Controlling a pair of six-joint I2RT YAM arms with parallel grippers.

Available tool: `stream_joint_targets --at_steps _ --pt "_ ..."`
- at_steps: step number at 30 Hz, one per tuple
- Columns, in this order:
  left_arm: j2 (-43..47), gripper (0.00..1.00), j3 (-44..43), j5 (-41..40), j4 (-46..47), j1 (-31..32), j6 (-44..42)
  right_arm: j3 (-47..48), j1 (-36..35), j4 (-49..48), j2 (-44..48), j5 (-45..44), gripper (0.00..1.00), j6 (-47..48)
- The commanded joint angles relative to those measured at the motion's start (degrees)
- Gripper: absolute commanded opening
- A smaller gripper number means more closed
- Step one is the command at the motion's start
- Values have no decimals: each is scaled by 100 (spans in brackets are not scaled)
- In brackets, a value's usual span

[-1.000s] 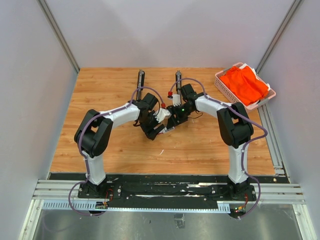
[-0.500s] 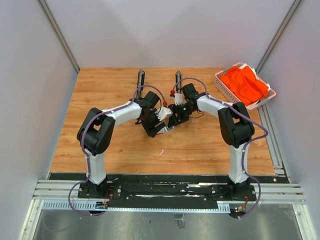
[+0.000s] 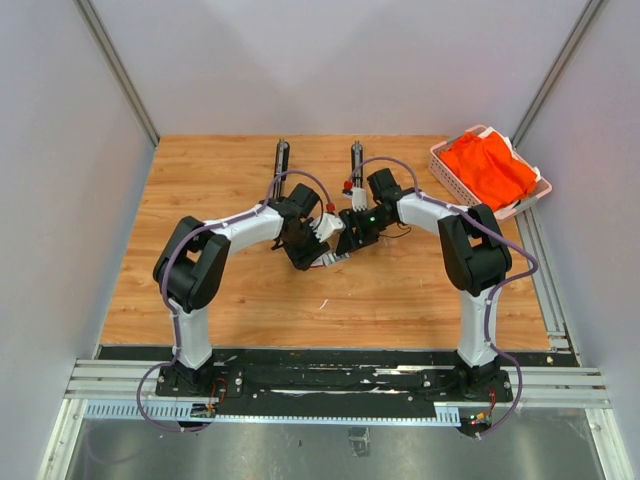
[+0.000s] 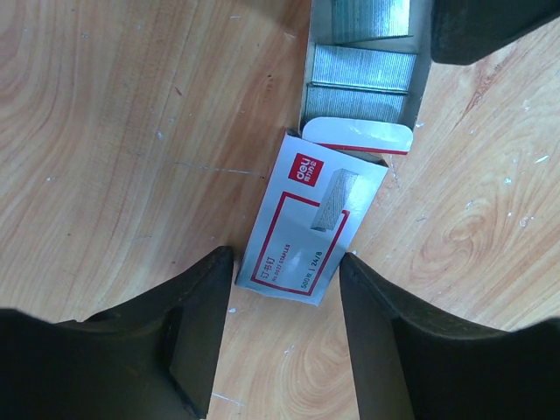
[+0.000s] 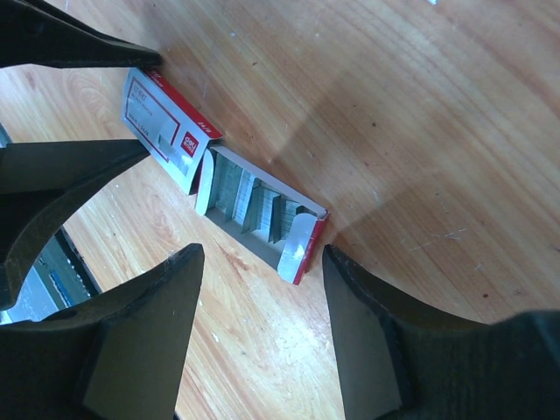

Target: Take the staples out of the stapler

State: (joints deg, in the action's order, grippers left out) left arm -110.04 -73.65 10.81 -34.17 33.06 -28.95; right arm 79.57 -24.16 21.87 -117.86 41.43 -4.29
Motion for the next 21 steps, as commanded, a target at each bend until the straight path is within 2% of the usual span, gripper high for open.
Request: stream_joint_targets --at_steps 1,21 --pt "-145 58 420 80 31 52 153 -274 88 183 -181 -28 59 95" --pt "-35 57 679 655 -58 52 493 -587 263 -272 -428 750 58 -458"
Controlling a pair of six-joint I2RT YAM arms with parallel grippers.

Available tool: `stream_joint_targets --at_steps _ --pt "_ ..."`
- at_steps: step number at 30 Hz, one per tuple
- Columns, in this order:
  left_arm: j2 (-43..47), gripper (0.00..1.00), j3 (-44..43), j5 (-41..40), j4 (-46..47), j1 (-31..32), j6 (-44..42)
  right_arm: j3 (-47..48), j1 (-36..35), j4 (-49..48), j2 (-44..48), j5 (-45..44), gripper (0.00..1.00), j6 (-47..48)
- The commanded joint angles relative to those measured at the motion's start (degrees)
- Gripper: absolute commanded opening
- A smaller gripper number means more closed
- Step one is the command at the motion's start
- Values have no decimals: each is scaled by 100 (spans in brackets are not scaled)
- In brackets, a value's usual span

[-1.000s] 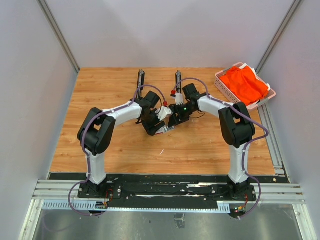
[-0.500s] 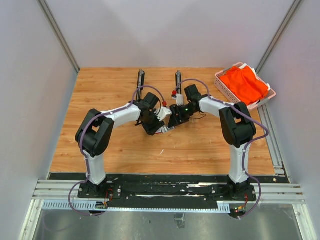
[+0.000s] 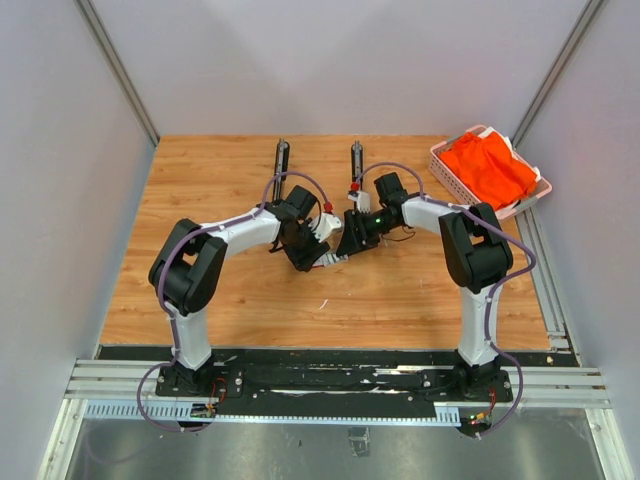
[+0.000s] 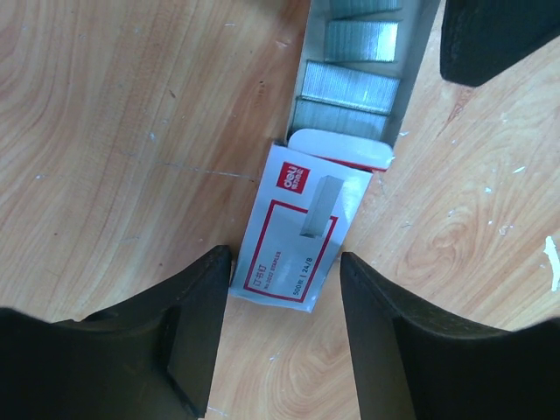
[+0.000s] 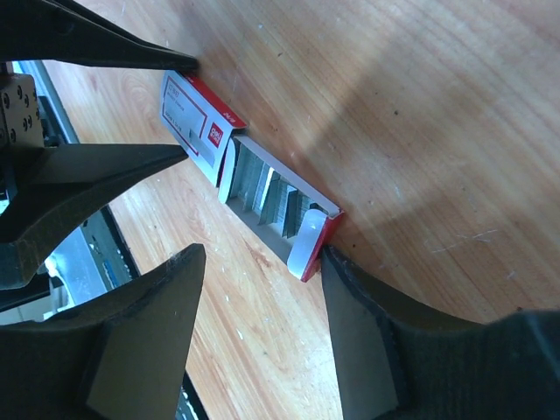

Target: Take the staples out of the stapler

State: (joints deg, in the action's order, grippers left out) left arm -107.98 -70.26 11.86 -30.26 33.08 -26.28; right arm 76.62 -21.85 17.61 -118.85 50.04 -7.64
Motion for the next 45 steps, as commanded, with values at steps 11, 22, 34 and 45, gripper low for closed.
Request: stream_joint_targets --at_steps 11,22,34,45 --pt "-272 51 425 654 -531 49 221 -476 119 -79 -320 76 58 -292" --pt "-293 51 489 556 -561 49 223 -507 189 -113 -285 50 58 -319" --pt "-351 52 518 826 -694 99 1 -516 180 -214 -322 120 58 -434" --pt "-354 54 555 882 -742 128 -114 -484 172 -227 -339 94 58 -428"
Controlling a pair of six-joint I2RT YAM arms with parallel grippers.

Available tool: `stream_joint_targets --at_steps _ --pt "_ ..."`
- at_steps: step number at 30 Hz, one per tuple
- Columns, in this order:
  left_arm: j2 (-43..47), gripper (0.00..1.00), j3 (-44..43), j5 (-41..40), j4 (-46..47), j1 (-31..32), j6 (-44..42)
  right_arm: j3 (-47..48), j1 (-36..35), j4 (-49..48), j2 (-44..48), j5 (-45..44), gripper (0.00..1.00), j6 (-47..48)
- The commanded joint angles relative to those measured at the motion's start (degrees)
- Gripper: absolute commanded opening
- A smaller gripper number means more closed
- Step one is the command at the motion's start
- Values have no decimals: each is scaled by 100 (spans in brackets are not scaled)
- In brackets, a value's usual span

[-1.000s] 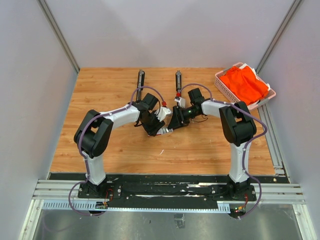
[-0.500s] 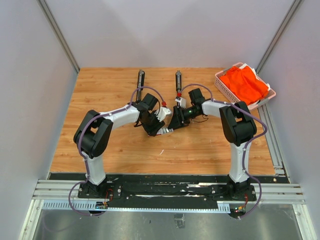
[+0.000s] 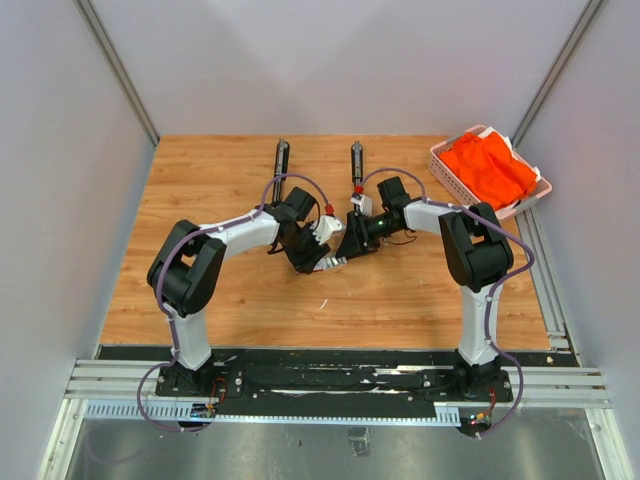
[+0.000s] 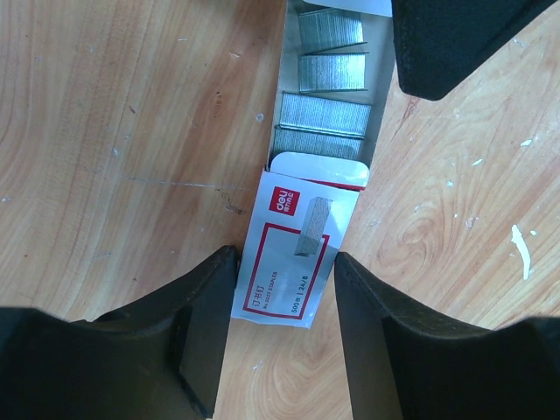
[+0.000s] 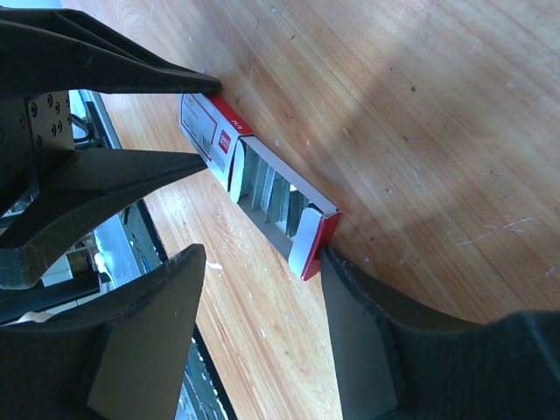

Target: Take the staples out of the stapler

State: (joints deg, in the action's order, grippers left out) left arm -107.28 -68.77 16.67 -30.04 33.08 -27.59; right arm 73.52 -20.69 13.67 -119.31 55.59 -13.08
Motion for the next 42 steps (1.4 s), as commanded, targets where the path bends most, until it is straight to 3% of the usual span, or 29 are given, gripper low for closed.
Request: stream_joint_targets --at_steps 1,32,42 --pt "-425 54 406 399 -766 135 17 -176 51 165 -288 -469 58 121" --pt "-419 53 551 400 -845 199 88 -457 38 -327 -200 -295 58 -625" --pt "-500 46 524 398 -843 199 169 -839 43 -891 -112 -294 58 -1224"
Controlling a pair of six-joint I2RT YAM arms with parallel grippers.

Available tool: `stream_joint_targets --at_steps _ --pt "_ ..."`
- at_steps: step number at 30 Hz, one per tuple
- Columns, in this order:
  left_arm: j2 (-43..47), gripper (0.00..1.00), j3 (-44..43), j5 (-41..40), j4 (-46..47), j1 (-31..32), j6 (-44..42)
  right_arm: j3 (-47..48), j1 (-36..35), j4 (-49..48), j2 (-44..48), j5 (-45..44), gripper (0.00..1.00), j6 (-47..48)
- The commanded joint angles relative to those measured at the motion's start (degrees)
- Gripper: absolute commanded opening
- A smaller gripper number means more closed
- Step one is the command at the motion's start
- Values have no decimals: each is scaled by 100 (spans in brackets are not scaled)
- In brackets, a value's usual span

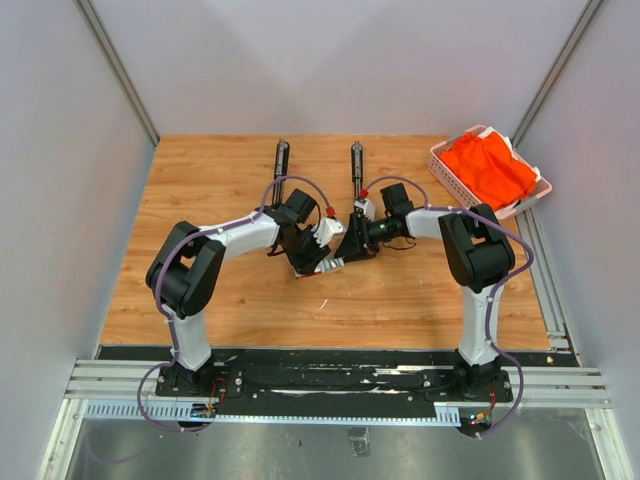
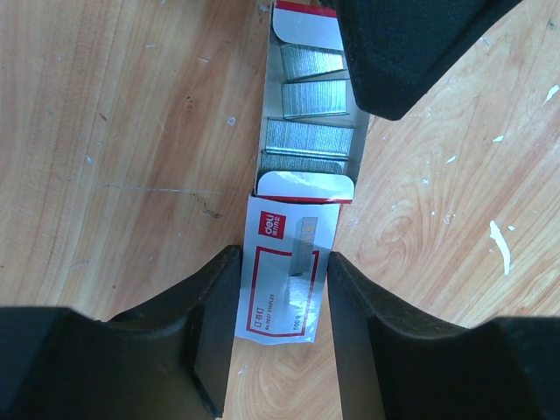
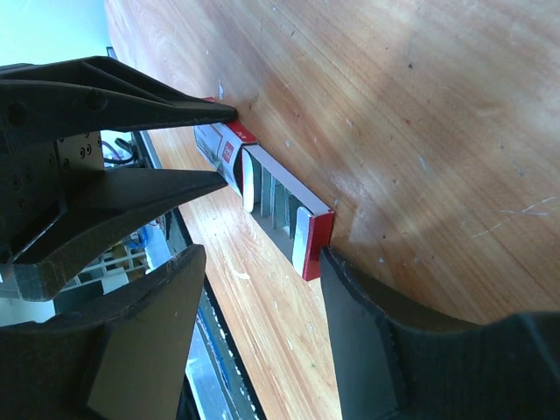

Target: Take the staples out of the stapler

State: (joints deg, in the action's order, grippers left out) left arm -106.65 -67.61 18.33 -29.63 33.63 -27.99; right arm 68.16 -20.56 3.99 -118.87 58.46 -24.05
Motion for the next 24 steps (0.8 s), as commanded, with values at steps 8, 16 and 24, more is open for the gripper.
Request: stream_joint_targets --at_steps 8,16,24 --pt "-559 52 418 250 -915 144 165 -316 74 -35 -142 -533 58 -239" --pt "-532 59 454 282 -942 144 84 -312 298 19 -39 -533 58 -244" --pt "-482 59 454 306 -959 132 57 22 356 756 109 -511 65 1103"
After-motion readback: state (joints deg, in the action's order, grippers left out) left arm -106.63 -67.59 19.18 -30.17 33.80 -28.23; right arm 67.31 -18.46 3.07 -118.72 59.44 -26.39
